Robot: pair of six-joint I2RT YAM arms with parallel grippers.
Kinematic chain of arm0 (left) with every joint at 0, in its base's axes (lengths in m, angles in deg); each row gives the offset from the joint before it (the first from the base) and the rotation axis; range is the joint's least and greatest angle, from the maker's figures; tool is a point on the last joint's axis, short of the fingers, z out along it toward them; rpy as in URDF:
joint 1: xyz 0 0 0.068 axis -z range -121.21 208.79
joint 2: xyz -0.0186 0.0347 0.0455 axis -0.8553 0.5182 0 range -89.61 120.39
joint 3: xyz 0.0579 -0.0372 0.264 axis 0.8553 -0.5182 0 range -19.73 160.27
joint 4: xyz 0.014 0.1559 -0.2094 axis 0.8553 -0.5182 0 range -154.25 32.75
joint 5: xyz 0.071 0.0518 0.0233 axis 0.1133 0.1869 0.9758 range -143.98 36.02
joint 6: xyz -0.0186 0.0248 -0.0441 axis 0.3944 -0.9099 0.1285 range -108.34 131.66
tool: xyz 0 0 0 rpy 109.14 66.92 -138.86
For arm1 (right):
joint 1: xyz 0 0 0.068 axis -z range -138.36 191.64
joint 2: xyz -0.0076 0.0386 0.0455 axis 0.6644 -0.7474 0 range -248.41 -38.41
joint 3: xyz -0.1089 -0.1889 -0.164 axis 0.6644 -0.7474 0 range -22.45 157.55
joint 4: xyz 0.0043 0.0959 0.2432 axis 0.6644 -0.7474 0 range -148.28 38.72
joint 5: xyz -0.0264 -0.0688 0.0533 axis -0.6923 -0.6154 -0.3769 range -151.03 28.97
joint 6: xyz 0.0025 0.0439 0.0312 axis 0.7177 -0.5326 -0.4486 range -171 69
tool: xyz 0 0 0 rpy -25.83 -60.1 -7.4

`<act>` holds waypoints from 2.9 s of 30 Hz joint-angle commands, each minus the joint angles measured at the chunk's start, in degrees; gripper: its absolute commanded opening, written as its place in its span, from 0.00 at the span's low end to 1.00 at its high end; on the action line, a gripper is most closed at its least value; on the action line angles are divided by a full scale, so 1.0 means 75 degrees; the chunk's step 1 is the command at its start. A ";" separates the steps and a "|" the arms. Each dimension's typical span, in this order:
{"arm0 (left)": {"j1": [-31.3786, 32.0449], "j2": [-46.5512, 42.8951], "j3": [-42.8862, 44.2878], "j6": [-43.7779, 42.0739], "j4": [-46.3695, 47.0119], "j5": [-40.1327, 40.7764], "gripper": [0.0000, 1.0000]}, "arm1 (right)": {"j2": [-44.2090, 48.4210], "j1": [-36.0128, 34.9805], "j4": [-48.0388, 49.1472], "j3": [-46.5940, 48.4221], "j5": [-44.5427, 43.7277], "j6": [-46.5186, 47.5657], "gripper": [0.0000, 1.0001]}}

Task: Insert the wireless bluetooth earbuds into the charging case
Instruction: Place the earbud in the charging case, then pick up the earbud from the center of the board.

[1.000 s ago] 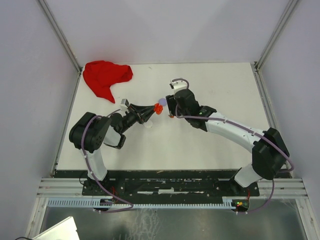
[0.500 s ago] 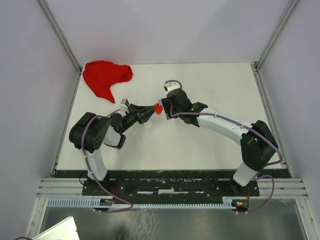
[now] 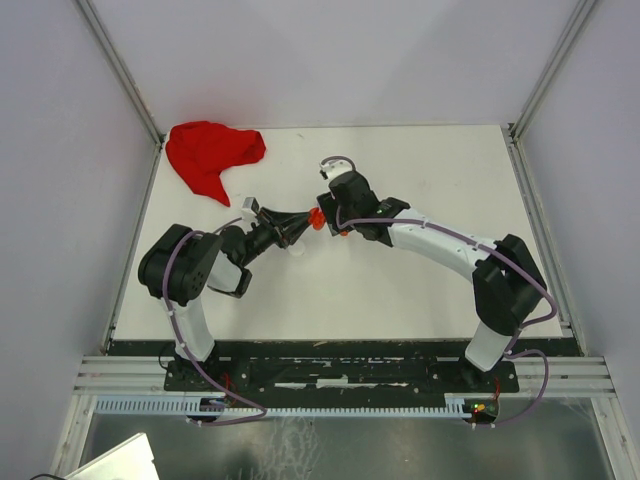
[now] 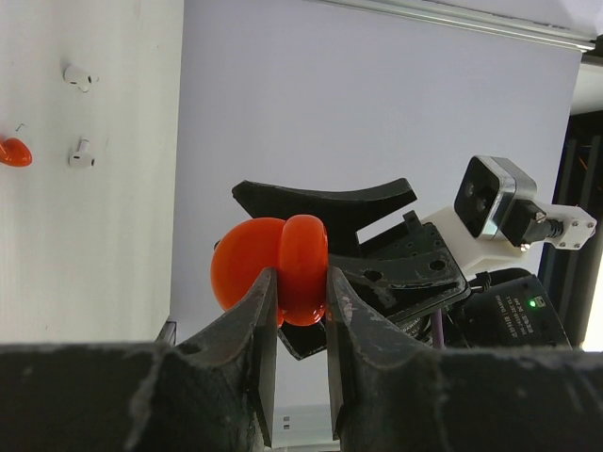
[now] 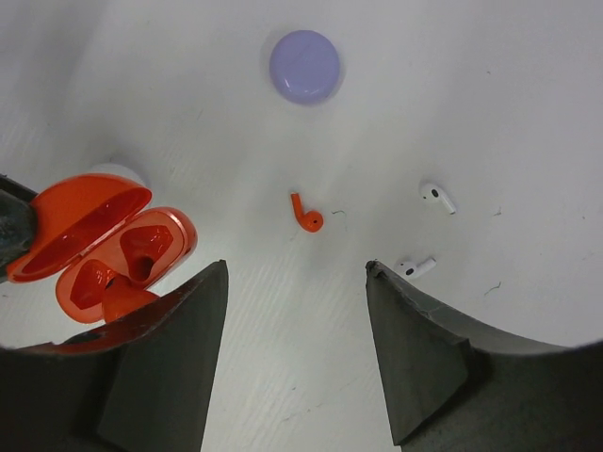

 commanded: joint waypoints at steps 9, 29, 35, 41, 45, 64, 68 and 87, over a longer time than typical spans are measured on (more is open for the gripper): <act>0.0032 0.0030 0.0285 0.0043 0.1550 -0.0260 0.03 | 0.0023 0.0104 0.0188 0.0372 0.0897 0.0578 0.68; 0.0042 0.0136 0.0297 0.0026 0.1551 -0.0248 0.03 | 0.0097 -0.0032 0.0080 0.0310 0.1264 0.0542 0.68; 0.0043 0.0175 0.0296 0.0006 0.1555 -0.0243 0.03 | 0.0074 -0.0114 -0.0046 0.0401 0.1252 0.0612 0.68; 0.0040 0.0247 0.0293 0.0012 0.1557 -0.0228 0.03 | 0.0089 -0.0164 -0.0102 0.0379 0.1093 0.0624 0.68; 0.0019 0.0121 0.0141 0.0036 0.1551 -0.0051 0.03 | 0.0310 -0.0147 -0.0019 -0.0005 0.0448 0.0402 0.68; -0.0613 -0.0468 -0.0544 -0.0059 0.1556 0.0297 0.03 | -0.1383 0.0162 -0.0401 0.0158 -0.0337 -0.0216 0.68; -0.0665 -0.0454 -0.0570 -0.0059 0.1555 0.0248 0.03 | -0.1681 0.0153 -0.0344 0.0279 -0.0357 -0.0287 0.68; -0.0738 -0.0409 -0.0594 -0.0093 0.1558 0.0188 0.03 | -0.2532 0.0565 -0.0109 0.0765 -0.0832 -0.0138 0.68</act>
